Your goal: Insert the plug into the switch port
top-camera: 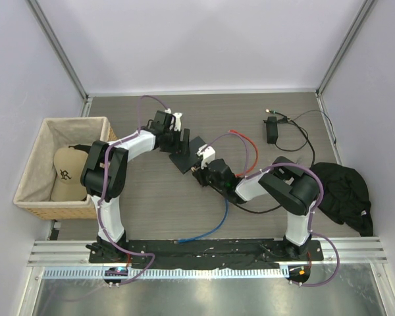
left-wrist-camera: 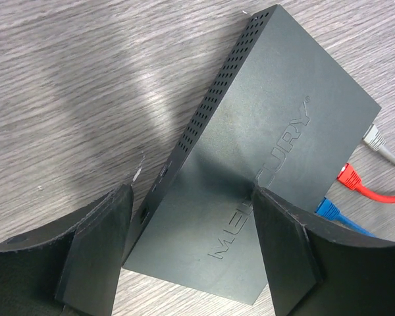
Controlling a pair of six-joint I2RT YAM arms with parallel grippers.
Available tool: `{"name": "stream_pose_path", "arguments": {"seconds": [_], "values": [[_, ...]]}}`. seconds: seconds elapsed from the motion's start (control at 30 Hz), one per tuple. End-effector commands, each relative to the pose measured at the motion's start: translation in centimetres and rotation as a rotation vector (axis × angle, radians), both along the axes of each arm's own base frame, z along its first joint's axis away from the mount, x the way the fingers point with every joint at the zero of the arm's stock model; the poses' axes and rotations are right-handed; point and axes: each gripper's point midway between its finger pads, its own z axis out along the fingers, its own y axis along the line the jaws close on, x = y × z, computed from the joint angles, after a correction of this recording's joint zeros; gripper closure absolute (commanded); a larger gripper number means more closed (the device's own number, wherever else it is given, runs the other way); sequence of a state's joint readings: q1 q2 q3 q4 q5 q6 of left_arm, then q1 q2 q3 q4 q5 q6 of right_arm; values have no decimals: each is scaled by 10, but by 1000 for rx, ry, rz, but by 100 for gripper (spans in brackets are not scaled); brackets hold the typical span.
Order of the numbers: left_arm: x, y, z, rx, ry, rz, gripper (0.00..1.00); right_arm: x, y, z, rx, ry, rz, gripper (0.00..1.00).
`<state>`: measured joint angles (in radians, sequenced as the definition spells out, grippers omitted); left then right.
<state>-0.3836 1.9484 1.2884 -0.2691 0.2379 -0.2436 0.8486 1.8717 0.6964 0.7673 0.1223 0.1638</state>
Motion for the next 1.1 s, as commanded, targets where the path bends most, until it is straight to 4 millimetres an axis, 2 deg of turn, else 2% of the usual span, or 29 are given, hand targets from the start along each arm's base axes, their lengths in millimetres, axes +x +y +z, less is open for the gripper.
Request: {"name": "stream_pose_path", "arguments": {"seconds": [0.0,0.6,0.8,1.07], "values": [[-2,-1,6,-27,-8,4,23,6,4,18,32,2,-25,99],[-12,0,5,-45,28,62,23,13,18,50,58,-46,23,99],[-14,1,3,-50,39,81,24,15,20,43,40,-32,18,99],[-14,0,2,-55,47,81,24,19,11,34,17,-9,-37,99]]}}
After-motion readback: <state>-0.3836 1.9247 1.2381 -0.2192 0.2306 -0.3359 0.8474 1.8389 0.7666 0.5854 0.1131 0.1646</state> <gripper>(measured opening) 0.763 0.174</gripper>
